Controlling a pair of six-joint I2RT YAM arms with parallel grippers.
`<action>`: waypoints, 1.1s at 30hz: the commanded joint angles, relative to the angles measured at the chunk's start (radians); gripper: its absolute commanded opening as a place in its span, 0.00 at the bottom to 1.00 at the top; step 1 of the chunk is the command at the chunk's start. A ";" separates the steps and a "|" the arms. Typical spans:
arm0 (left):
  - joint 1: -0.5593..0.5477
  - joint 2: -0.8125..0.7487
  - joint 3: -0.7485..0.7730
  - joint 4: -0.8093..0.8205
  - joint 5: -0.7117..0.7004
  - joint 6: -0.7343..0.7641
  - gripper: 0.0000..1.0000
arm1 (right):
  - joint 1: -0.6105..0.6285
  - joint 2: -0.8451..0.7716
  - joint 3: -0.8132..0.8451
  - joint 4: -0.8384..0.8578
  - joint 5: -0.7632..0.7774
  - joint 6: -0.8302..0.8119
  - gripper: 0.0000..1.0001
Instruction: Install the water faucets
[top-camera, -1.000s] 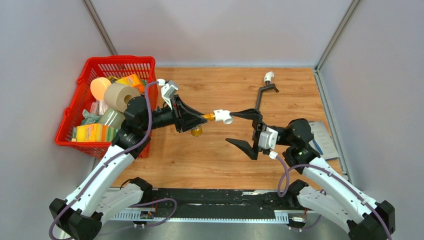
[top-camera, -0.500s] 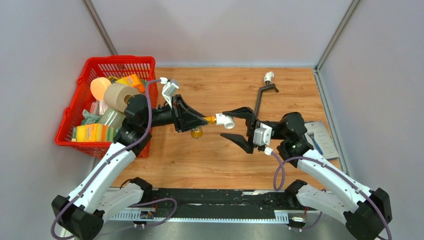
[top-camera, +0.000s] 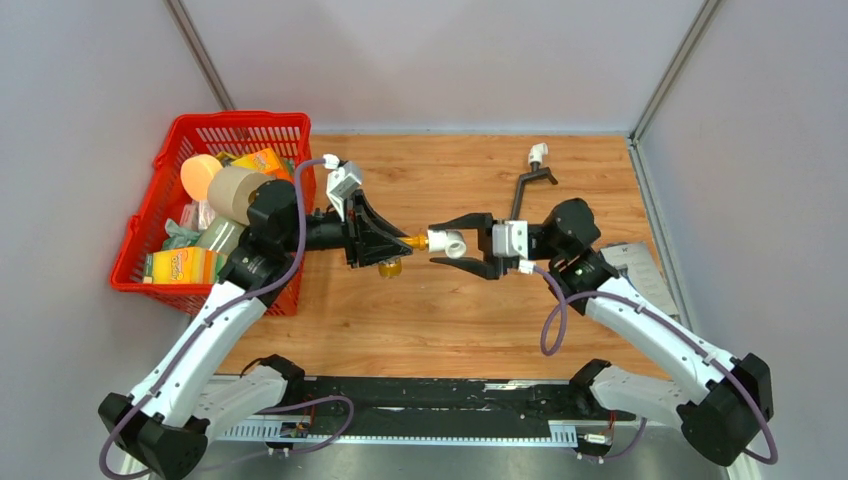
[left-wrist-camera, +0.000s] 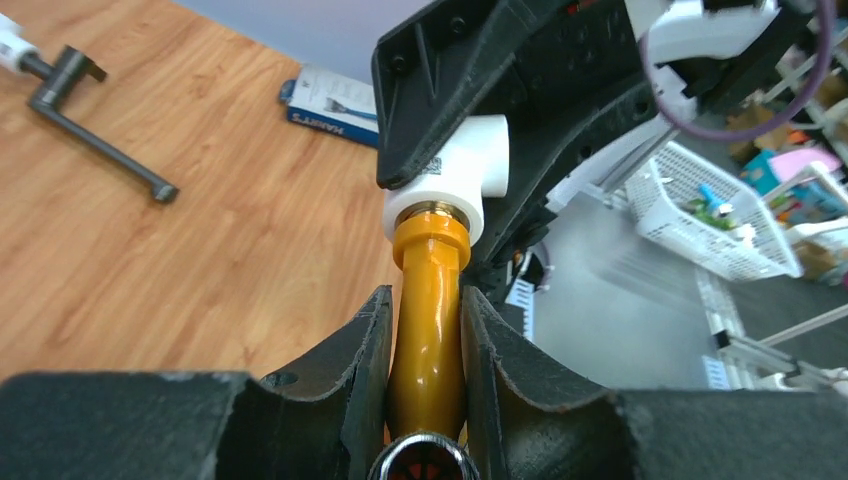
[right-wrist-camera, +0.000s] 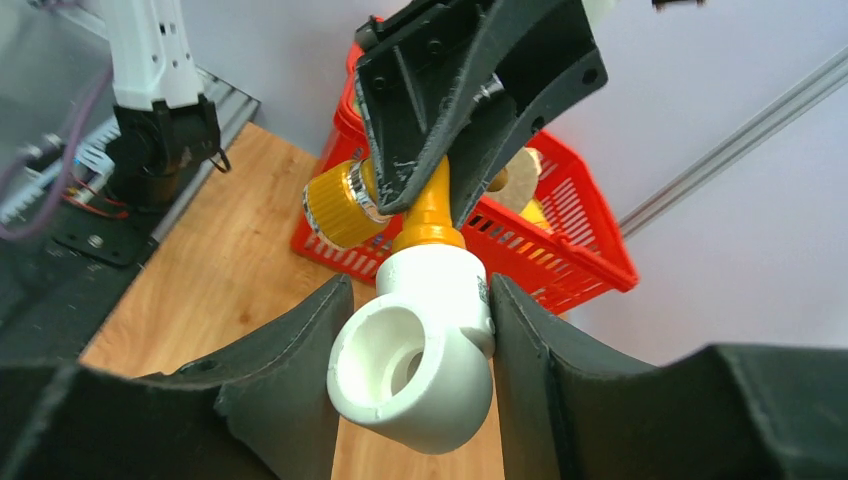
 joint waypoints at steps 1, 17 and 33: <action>-0.008 -0.020 0.079 -0.136 -0.016 0.323 0.00 | 0.011 0.092 0.149 -0.069 -0.052 0.332 0.02; -0.078 -0.298 -0.266 -0.037 -0.332 1.030 0.00 | -0.020 0.481 0.402 -0.080 -0.151 1.128 0.12; -0.101 -0.335 -0.319 0.113 -0.334 0.875 0.00 | -0.054 0.258 0.332 -0.131 0.298 0.765 0.77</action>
